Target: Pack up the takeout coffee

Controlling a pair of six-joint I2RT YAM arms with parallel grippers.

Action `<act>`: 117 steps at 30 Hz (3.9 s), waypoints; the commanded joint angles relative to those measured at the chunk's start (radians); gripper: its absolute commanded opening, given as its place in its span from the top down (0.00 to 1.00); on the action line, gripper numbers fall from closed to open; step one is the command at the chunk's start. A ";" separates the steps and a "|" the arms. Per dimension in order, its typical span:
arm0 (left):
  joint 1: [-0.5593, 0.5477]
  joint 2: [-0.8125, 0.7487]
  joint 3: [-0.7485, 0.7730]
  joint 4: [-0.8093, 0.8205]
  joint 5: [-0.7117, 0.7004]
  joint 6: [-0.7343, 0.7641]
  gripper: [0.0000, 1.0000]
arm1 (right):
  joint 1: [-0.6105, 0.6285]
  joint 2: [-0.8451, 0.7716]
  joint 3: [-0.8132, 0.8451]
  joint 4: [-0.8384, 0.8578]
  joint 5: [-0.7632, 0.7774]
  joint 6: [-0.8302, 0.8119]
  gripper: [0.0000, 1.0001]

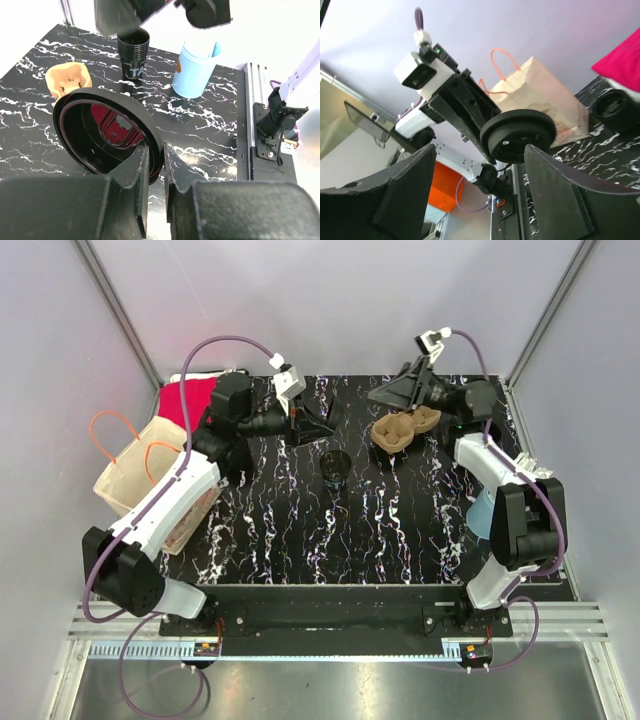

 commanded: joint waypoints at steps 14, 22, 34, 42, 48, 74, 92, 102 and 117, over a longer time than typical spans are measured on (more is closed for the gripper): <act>-0.069 0.034 0.045 0.024 -0.097 0.091 1.00 | 0.138 -0.026 -0.035 -0.138 0.082 -0.132 0.29; -0.075 0.043 0.070 -0.019 -0.123 0.144 1.00 | 0.155 -0.064 -0.073 -0.169 0.091 -0.154 0.34; -0.083 0.052 0.081 -0.036 -0.142 0.171 1.00 | 0.181 -0.101 -0.085 -0.213 0.091 -0.172 0.50; -0.083 0.060 0.108 -0.045 -0.145 0.168 1.00 | 0.187 -0.127 -0.110 -0.267 0.091 -0.212 0.53; -0.083 0.063 0.122 -0.047 -0.139 0.164 1.00 | 0.189 -0.141 -0.125 -0.282 0.090 -0.229 0.48; -0.083 0.078 0.121 -0.055 -0.113 0.156 0.89 | 0.187 -0.129 -0.128 -0.155 0.070 -0.172 0.98; 0.205 -0.187 -0.091 -0.076 -0.205 0.133 0.01 | 0.187 -0.132 0.374 -1.613 0.346 -1.284 1.00; 0.325 -0.198 -0.235 -0.033 -0.186 0.056 0.01 | 0.314 0.146 0.832 -2.313 0.896 -1.916 0.96; 0.362 -0.196 -0.312 0.079 -0.127 -0.008 0.01 | 0.499 0.413 1.081 -2.617 1.021 -2.208 0.97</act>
